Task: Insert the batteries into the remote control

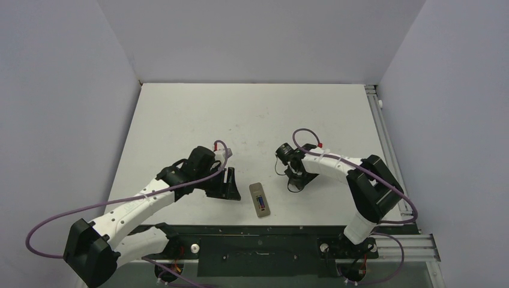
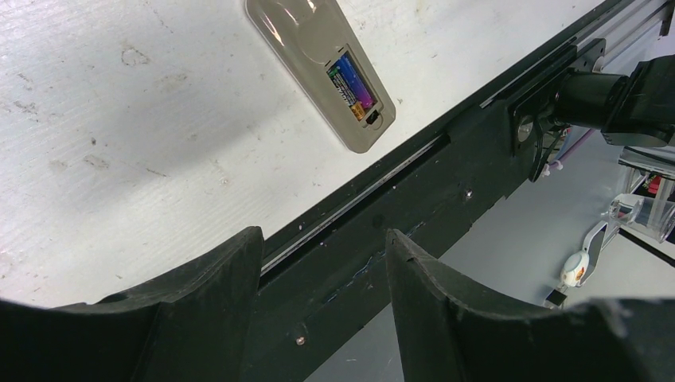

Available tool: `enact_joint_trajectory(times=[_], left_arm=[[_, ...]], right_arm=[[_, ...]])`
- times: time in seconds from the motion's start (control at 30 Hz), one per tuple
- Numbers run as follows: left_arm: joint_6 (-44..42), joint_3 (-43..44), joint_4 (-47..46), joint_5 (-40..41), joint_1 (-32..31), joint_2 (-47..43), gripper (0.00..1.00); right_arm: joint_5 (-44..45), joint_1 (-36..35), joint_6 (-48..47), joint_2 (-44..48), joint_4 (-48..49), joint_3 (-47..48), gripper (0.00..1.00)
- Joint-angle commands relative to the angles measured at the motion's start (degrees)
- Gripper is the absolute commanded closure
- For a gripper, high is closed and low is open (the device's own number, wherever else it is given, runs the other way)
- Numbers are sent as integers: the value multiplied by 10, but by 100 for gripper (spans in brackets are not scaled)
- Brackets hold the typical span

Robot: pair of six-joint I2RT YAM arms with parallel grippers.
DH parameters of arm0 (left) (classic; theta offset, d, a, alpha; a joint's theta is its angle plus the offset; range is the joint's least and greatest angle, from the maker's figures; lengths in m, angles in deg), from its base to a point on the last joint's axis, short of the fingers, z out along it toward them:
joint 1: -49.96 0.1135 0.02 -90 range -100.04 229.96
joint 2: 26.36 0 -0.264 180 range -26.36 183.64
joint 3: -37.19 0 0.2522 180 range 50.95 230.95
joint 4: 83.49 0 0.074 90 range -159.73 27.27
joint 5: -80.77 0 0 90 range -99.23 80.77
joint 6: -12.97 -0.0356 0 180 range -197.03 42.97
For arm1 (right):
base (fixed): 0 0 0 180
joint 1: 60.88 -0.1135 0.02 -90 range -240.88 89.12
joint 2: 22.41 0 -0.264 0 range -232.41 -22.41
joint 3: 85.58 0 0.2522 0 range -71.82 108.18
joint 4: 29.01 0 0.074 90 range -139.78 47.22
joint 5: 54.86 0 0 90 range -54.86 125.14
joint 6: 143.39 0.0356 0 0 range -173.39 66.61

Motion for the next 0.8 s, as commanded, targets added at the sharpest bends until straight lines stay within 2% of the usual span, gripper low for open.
enact_joint_trajectory(times=[0.0, 0.37, 0.47, 0.73, 0.77], left_arm=[[-9, 9, -15, -8, -2, -13, 45], [-9, 10, -13, -4, -1, -7, 45], [-10, 10, -11, 0, -1, -4, 45], [-5, 10, -9, 16, -1, 3, 45], [-4, 10, -9, 18, -1, 4, 45]], right_arm=[[-16, 3, -11, -47, 20, -1, 62], [-4, -4, -117, -73, 11, 23, 76], [0, -10, -139, -81, 7, 28, 85], [8, -26, -206, -79, 26, 30, 87], [8, -28, -216, -75, 30, 31, 91]])
